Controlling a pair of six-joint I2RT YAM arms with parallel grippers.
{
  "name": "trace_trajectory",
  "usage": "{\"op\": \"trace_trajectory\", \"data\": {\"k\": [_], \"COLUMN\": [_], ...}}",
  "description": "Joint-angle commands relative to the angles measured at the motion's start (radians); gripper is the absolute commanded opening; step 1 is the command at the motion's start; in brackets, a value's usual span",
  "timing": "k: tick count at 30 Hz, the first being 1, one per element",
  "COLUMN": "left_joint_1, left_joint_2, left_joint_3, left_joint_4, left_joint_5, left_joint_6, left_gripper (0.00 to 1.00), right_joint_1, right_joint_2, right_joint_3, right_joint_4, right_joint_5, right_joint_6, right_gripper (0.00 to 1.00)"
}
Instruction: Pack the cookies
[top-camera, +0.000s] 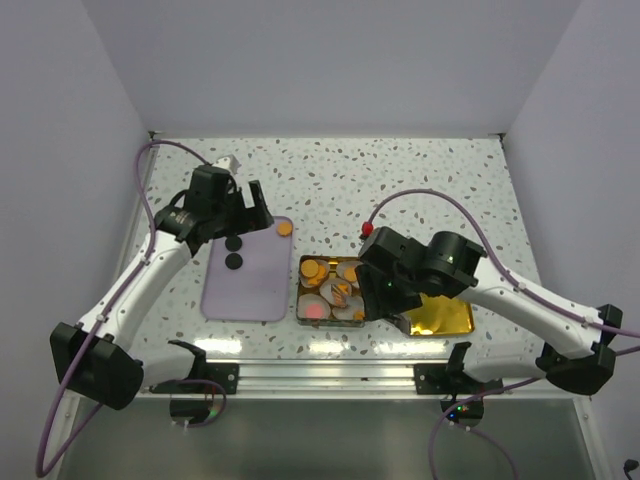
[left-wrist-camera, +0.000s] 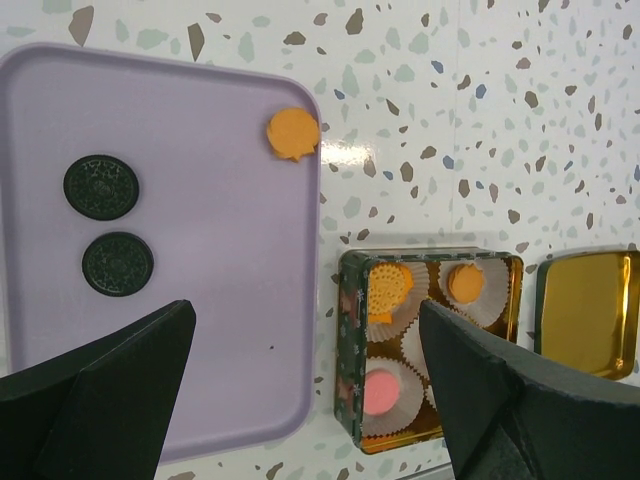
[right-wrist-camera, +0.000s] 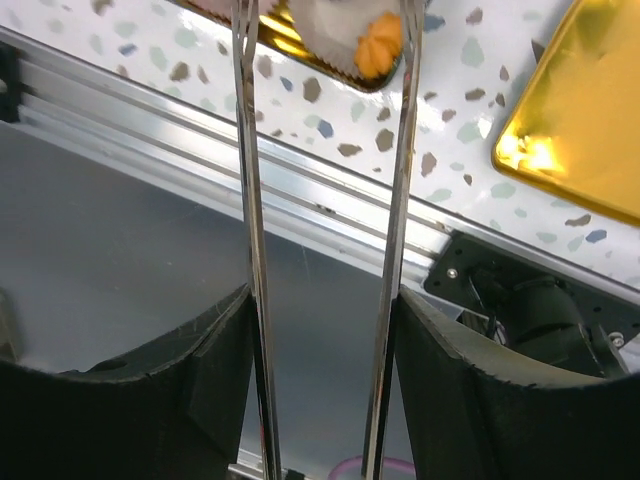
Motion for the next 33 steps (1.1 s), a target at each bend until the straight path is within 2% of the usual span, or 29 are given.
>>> {"op": "trace_trajectory", "data": {"k": [1,3,12,15,19,22,28,33], "left_joint_1": [-0.007,-0.007,-0.005,-0.007,-0.007,-0.007,-0.007,-0.007], "left_joint_2": [-0.035,-0.043,-0.089,-0.101,-0.121,-0.158,-0.229,-0.255], "left_joint_3": [0.012,0.018,0.072,0.107,0.145,0.138,0.101,0.113], "left_joint_4": [0.018,0.010,-0.050,-0.068,-0.132,-0.166,-0.215,-0.264], "left_joint_5": [-0.021,-0.027,-0.053,-0.050,-0.064,-0.090,-0.114,-0.151], "left_joint_6": [-0.021,-0.021,-0.056,-0.071,-0.070,-0.081,-0.111,-0.117], "left_gripper": [1.00,1.00,1.00,1.00,1.00,1.00,1.00,1.00], "right_joint_1": [-0.003,-0.010,-0.289,-0.350,-0.418,-0.469,-0.541,-0.567], "right_joint_2": [0.030,0.065,0.453,0.627,0.848,0.990,1.086,1.182], "right_joint_3": [0.147,0.193,0.558,0.724,1.026,1.144,1.067,1.068], "right_joint_4": [-0.218,-0.211,-0.079,-0.059,-0.082,-0.073,0.047,0.072], "right_joint_5": [0.070,0.112,0.129,0.126,0.139,0.118,0.080,0.086], "right_joint_6": [-0.003,-0.039,-0.300,-0.354,-0.394,-0.395,-0.391,-0.418], "right_gripper": [0.58,0.59,0.59,0.59,0.59,0.59,0.59,0.58]}}
